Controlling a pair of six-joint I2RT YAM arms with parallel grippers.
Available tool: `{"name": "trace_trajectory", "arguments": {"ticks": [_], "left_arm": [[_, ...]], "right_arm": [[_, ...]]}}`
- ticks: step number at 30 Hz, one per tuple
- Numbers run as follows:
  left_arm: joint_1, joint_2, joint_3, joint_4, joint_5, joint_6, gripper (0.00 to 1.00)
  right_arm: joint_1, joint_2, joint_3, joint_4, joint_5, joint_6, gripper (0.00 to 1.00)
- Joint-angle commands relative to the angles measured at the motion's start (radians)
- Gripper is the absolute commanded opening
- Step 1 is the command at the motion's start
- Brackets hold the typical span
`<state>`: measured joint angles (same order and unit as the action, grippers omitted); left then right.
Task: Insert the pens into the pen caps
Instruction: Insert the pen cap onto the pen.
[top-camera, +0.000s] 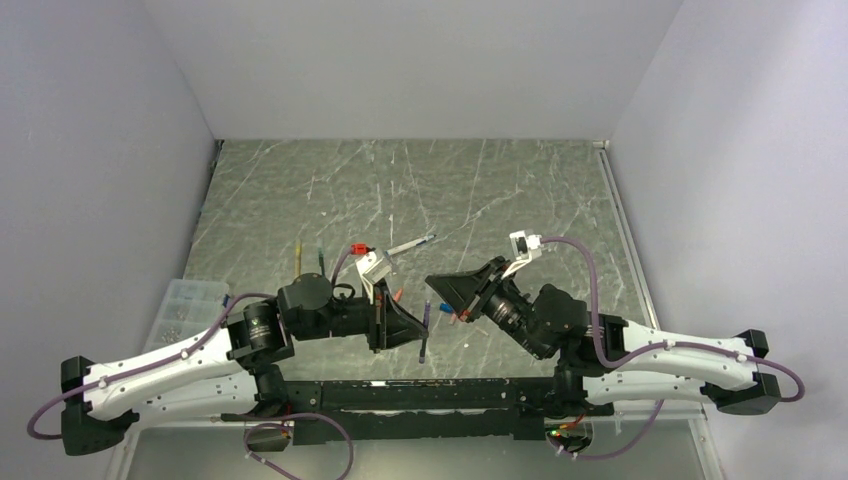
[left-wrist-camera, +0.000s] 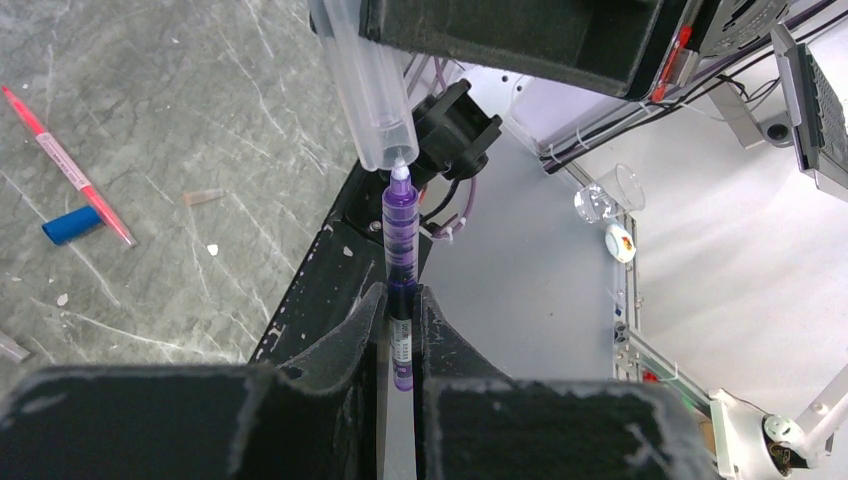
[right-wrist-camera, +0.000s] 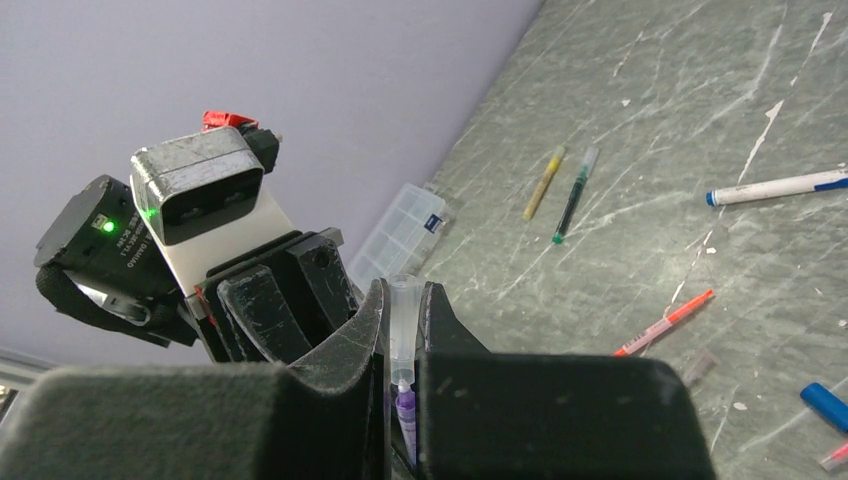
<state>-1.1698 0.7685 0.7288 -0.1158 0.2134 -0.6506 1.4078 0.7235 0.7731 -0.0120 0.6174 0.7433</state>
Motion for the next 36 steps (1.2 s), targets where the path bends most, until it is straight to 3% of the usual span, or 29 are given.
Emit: {"name": "trace_trajectory", "arguments": {"ticks": [1, 36], "left_arm": [[0.006, 0.005, 0.013, 0.048, 0.02, -0.009, 0.0], [0.096, -0.012, 0.041, 0.029, 0.044, -0.014, 0.0]], "right_arm": [[0.0, 0.009, 0.006, 0.056, -0.019, -0.024, 0.0], [0.0, 0.046, -0.053, 0.018, -0.036, 0.034, 0.0]]}}
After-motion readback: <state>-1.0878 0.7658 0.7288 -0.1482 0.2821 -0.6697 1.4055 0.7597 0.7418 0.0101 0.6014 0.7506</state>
